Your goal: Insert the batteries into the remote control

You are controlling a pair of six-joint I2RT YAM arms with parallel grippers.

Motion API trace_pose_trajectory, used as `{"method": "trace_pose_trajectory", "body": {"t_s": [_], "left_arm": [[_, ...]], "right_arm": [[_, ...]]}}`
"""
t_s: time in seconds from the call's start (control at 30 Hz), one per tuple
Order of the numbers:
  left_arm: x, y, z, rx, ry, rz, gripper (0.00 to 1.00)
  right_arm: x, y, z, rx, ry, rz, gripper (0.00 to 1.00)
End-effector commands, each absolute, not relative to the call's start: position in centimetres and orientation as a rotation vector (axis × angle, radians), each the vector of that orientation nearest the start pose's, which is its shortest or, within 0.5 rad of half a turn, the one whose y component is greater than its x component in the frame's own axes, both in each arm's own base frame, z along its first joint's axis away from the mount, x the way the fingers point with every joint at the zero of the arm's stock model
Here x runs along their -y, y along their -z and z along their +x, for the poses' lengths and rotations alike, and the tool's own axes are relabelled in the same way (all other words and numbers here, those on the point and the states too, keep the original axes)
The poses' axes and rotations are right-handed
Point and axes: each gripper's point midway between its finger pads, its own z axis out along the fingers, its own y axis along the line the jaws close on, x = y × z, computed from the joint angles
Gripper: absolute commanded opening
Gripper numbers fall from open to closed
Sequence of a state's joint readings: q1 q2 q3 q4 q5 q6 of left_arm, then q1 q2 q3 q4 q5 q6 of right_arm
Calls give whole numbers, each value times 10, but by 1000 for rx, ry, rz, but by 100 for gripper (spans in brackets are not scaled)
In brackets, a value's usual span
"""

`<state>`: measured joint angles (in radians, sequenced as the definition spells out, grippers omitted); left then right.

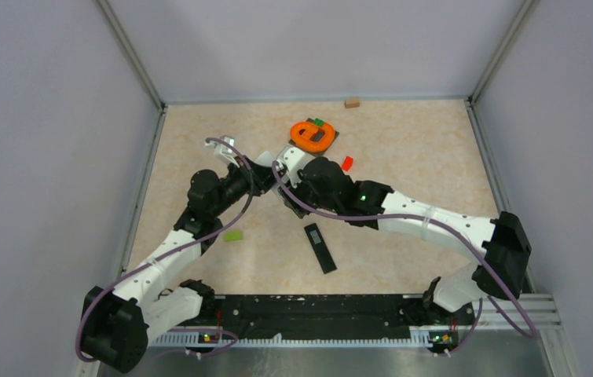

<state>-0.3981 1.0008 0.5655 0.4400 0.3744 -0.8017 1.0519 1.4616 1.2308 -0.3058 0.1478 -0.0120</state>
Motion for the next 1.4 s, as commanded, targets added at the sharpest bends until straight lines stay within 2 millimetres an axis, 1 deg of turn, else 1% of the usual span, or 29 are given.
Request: {"method": "trace_pose_trajectory", "body": {"t_s": [0.0,0.3,0.43,0.53,0.7,0.93,1.13,1.37], "left_arm": [[229,-291,273,-1597,1298,57,0],[229,-292,268,-1603,1321,49,0],[229,-292,265,-1610,1337,39,0],[229,-289,264,-1626,1341,32,0],[231,-283,263,-1648,1336,58,0],[231,-283,264,-1657,1299,106,0],[233,-285,265,-1646,1308,109,0],[237,-283,259,-1642,1329,170,0]], "right_arm": [[-380,-236,245,-1883,-503,-920,41],[-390,-242,253,-1904,-528,-859,42],[-394,-245,253,-1908,-551,-844,43],[-396,-247,254,-1905,-560,-840,43],[-402,-251,247,-1869,-598,-901,44],[-402,-254,241,-1845,-616,-967,45],[-403,-250,243,-1872,-605,-951,45],[-402,-254,248,-1887,-629,-935,46]]}}
